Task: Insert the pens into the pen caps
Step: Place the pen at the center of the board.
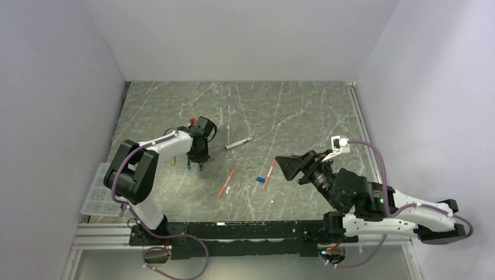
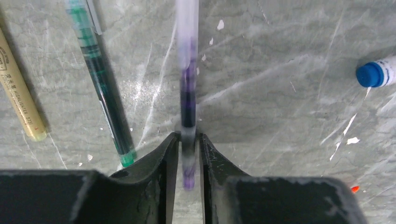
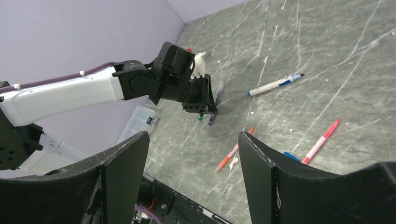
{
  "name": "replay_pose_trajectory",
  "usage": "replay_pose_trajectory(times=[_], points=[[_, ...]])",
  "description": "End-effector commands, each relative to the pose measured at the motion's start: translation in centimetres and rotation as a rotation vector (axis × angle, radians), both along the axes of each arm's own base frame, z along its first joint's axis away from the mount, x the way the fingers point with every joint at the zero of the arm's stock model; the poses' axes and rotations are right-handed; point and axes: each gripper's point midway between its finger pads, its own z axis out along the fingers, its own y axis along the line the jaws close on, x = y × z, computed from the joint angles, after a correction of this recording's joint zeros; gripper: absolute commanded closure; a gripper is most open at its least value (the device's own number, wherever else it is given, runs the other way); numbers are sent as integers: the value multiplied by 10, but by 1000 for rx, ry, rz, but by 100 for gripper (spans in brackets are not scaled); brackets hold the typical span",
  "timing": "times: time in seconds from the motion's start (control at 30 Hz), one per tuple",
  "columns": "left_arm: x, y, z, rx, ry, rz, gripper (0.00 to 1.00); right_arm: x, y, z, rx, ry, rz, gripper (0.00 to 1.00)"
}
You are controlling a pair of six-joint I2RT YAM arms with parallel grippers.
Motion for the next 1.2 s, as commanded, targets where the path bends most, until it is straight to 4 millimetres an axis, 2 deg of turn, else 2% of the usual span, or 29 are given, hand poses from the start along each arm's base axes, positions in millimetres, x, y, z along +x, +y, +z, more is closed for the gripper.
replay_pose_trajectory(times=[0.0, 0.07, 0.13, 0.33, 0.53, 0.77, 1.03, 1.17], points=[[4, 3, -10, 3, 7, 34, 70, 1, -6, -3, 5, 5, -13, 26], [4, 4, -11, 5, 11, 34, 68, 1, -6, -3, 6, 6, -15, 26], [4, 5, -10, 8, 10, 36, 61, 1, -6, -4, 3, 8, -16, 26], [7, 7, 4, 15, -18, 38, 59, 1, -3, -4, 2, 11, -12, 26], [15, -7, 43, -71, -101, -14, 53, 1, -2, 1, 2, 9, -10, 26], [20, -19, 95, -149, -189, -81, 51, 1, 0, 3, -9, 12, -14, 26], [18, -20, 113, -167, -213, -92, 53, 1, 14, 2, -55, 16, 7, 26], [10, -34, 128, -267, -239, -136, 52, 3, 14, -5, -140, 30, -14, 25]])
